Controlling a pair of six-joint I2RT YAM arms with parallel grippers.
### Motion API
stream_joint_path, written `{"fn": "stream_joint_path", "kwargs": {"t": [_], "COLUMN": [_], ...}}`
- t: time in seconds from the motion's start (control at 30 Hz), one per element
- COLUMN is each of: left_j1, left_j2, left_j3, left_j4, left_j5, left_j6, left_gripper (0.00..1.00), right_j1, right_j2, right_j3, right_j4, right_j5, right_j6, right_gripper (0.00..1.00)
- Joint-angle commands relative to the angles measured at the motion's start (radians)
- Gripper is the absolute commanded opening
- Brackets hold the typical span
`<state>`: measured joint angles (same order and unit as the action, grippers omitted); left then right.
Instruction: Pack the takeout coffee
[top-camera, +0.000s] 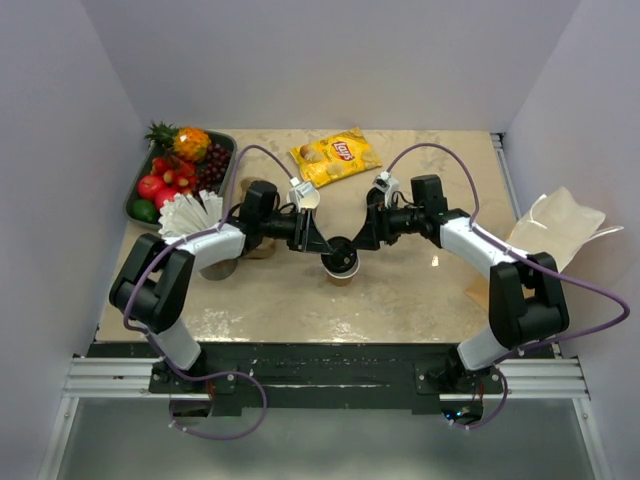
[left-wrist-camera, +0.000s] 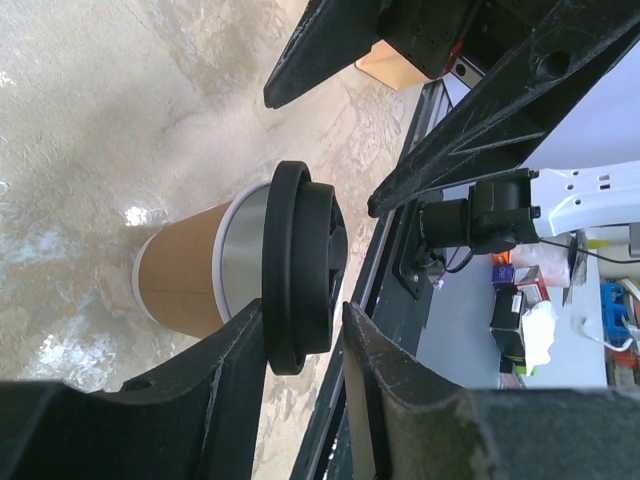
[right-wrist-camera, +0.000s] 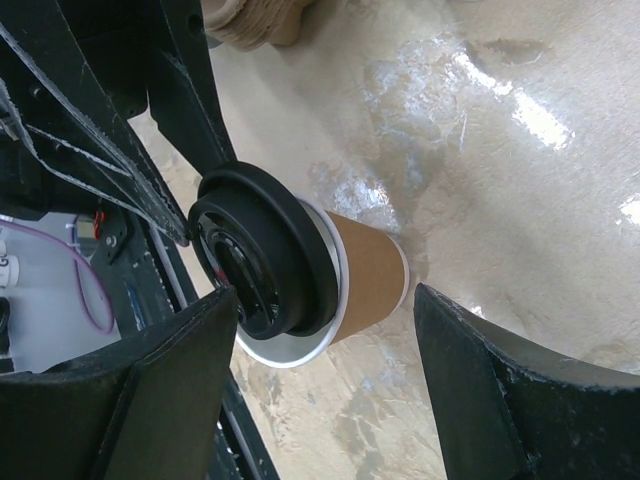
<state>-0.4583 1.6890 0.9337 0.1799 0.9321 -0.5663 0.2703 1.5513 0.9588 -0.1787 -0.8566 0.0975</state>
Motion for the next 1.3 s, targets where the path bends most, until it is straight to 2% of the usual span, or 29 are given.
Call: {"fn": "stream_joint_path", "kwargs": {"t": [0.0, 0.3, 0.87, 1.27], "left_j1": [0.007, 0.007, 0.006, 0.006], "left_j2": [0.015, 0.021, 0.034, 0.017], "left_j3": [0.007, 0.010, 0.025, 0.037], "left_j4": [0.041, 0.032, 0.007, -0.003], "left_j5": [0.024, 0.001, -0.019, -0.021], "left_j6": [-0.017, -0.006, 0.025, 0.031], "left_gripper": [0.40, 0.45, 0.48, 0.49], "right_j1": [0.007, 0.013, 0.037, 0.037], "right_j2": [0.001, 0.018, 0.044, 0.029], "right_j3": [0.017, 0.023, 0.055, 0.057], "right_j4": [0.016, 0.036, 0.008, -0.025], "right_j5": [-0.027, -0.038, -0.032, -0.039], "right_j6": [0.015, 0.033, 0.054, 0.024], "right_gripper": [0.74, 0.68, 0.50, 0.55]}}
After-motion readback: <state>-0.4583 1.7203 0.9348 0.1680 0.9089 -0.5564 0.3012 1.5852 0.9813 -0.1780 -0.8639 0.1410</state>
